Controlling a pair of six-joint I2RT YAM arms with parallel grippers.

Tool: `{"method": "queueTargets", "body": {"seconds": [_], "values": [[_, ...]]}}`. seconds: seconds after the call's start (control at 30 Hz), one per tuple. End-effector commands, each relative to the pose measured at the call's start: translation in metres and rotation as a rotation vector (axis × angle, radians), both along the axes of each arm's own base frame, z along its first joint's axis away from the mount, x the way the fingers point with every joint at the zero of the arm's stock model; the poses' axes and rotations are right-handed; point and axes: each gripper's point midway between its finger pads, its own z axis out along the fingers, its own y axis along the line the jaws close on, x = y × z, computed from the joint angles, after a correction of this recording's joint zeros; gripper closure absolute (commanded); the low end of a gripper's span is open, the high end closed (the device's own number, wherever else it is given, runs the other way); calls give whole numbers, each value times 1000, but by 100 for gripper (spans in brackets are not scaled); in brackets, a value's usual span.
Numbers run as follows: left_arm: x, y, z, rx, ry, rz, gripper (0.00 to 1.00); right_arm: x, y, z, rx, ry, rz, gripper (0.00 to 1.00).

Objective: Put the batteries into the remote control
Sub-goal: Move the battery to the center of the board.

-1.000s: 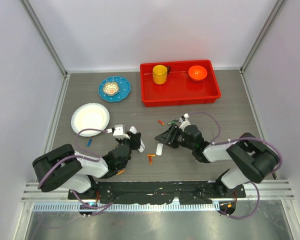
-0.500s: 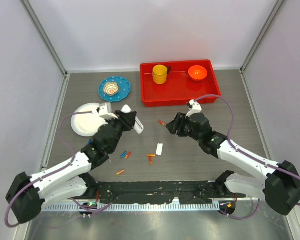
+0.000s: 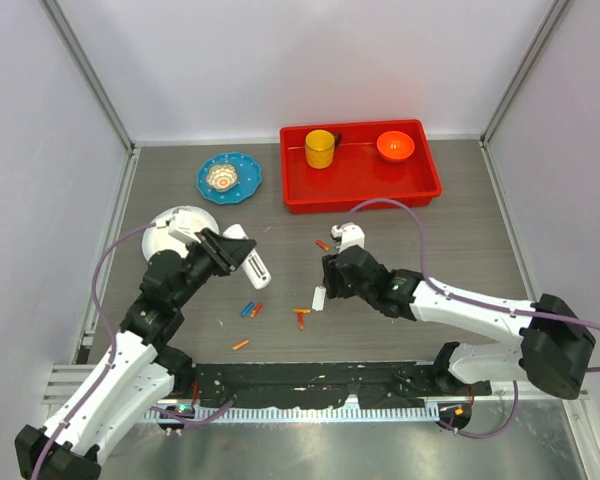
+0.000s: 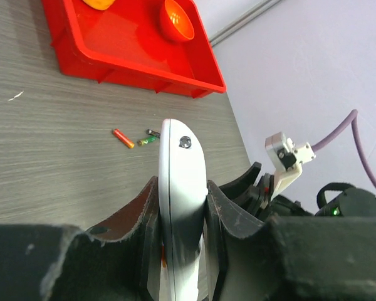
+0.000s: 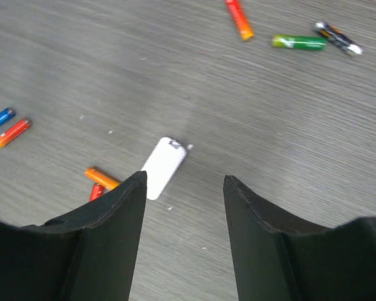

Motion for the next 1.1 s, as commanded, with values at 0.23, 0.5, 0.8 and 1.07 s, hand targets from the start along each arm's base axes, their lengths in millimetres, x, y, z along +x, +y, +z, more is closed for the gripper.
{"method": "queueTargets", "body": {"seconds": [0.23,0.5,0.8,1.07], "values": [[-17,-7,-22,-90,134,-146,100,42,5,33,33,-129,-95,38],[-34,-16,-18,-134,109,-235,100,56,44,28,28,-37,28,51],[-66,-32,-15,-227,79,-429,100,94,40,20,-61,-88,-42,56],[-76,-30,5,-324,-67,-462,100,96,34,27,-45,-118,-75,55]]}}
